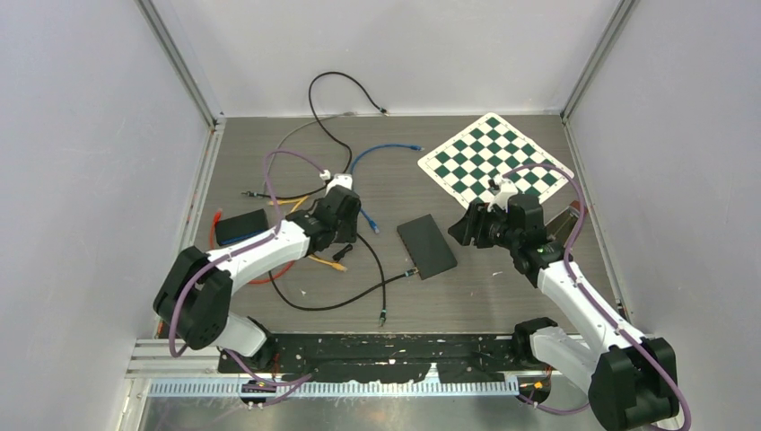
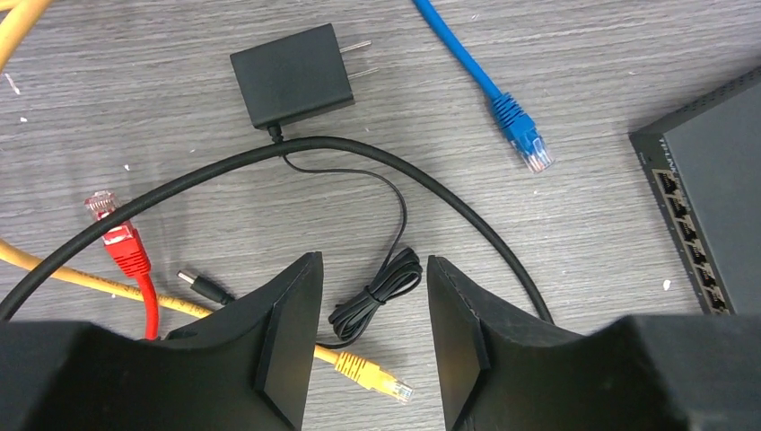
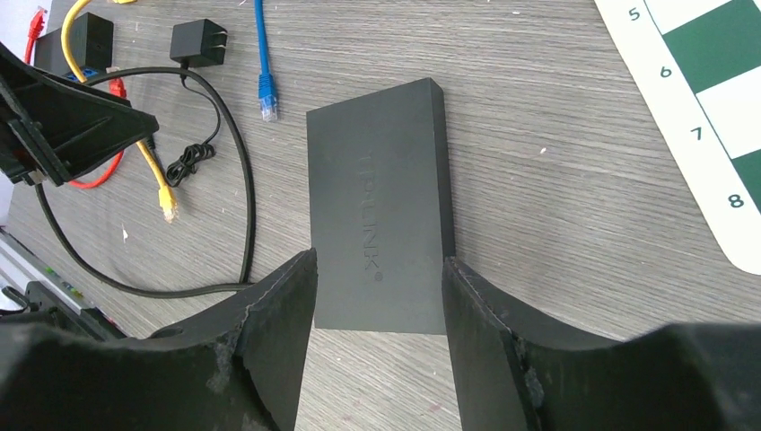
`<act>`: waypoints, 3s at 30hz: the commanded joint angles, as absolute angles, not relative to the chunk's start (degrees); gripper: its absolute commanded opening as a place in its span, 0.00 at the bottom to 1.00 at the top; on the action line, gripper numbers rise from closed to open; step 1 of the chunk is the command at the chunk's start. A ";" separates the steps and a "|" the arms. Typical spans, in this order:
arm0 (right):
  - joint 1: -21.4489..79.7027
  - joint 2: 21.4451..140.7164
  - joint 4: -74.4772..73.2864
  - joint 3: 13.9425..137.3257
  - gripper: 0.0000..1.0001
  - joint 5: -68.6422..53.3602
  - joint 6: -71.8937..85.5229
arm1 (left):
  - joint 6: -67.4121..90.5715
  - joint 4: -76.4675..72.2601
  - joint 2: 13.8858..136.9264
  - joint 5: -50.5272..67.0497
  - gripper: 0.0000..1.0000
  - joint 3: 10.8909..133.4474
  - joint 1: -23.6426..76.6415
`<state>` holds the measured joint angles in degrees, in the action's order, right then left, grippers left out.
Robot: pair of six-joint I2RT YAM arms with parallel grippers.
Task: Insert the plug into the switch port
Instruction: Pick up the connector from the center of the board.
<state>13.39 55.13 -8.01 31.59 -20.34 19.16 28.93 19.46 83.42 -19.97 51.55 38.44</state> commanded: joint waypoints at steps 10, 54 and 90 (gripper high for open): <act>15.80 54.16 -5.78 32.36 0.59 -20.61 18.46 | 3.72 22.95 96.45 -4.29 0.46 70.93 37.98; 16.52 42.59 -23.08 40.11 0.61 -17.42 10.50 | -91.11 64.05 125.29 22.39 0.37 103.20 32.98; 16.53 41.73 -21.14 40.10 0.61 -18.19 13.33 | -74.64 46.12 115.89 22.73 0.00 91.96 35.17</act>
